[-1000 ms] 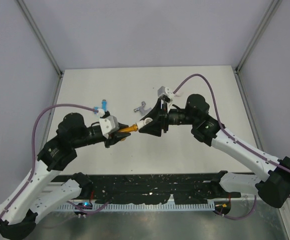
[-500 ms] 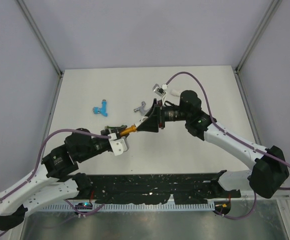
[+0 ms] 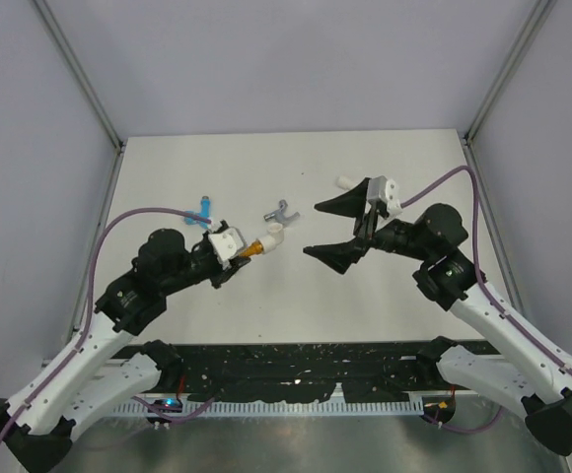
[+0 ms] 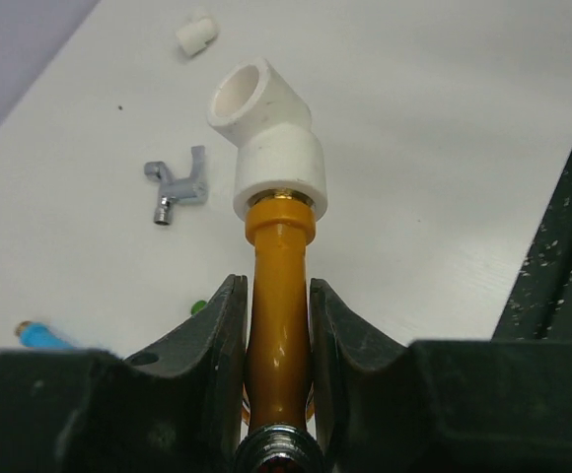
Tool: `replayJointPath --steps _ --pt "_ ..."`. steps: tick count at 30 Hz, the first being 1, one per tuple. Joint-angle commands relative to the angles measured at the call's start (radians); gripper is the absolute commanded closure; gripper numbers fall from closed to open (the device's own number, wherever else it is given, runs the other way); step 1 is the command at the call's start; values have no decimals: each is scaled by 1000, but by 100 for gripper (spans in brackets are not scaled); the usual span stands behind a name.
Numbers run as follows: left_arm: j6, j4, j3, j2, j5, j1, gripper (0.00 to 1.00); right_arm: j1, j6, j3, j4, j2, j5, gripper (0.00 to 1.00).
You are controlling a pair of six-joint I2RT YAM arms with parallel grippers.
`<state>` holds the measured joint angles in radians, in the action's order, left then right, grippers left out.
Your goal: Install the water faucets
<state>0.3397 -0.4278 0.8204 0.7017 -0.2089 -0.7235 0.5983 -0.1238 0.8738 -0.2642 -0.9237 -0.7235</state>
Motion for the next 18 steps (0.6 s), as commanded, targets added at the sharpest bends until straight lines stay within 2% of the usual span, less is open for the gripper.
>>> replayJointPath --steps 1,5,8,18 --pt "-250 86 55 47 -392 165 100 3 246 -58 -4 45 53 3" --pt "-440 136 97 148 -679 283 100 3 366 -88 -23 63 -2 1" --pt "-565 196 115 208 -823 309 100 5 420 -119 -43 66 -49 0" --pt "-671 185 166 271 -934 309 100 63 569 -113 5 49 -82 1"
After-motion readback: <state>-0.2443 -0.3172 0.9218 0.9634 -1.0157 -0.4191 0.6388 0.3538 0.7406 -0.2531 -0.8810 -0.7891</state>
